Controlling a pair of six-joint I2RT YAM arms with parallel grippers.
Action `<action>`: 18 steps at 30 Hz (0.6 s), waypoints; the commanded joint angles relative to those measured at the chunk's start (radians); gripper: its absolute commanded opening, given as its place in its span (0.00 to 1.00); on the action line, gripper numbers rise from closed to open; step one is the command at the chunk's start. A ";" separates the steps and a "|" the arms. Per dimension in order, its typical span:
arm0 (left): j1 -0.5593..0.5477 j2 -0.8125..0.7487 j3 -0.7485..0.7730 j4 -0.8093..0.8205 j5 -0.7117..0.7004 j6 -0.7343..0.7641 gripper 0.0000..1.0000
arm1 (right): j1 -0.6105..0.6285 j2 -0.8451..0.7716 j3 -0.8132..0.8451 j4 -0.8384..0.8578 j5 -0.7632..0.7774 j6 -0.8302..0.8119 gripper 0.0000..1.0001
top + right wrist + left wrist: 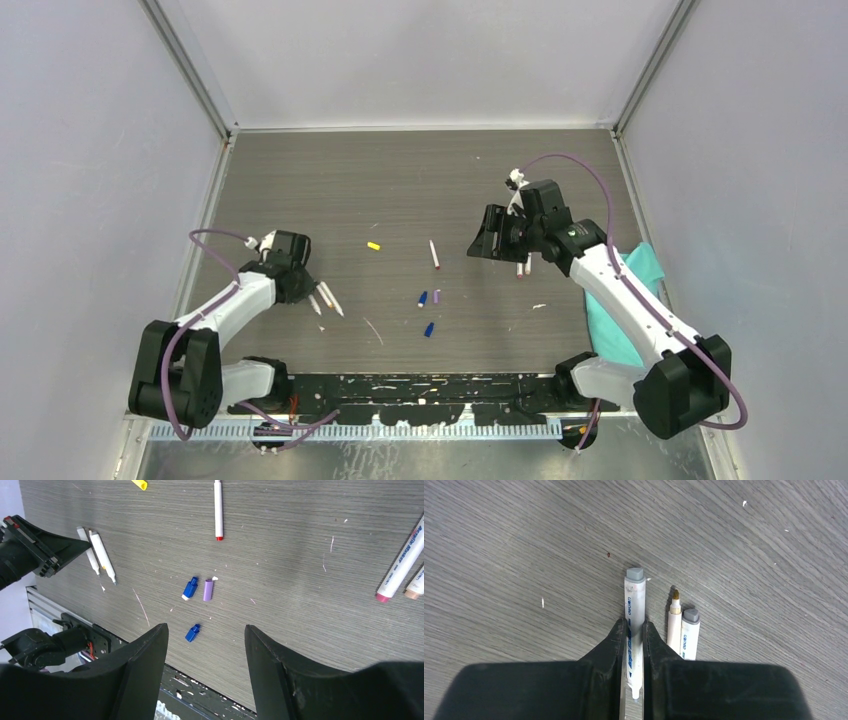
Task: Insert the pens into the pen caps
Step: Pick up the pen from the center of the board.
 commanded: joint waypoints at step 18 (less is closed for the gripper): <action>-0.082 -0.396 -0.043 -0.170 0.200 -0.279 0.00 | 0.484 0.126 -0.049 0.465 0.051 0.184 0.65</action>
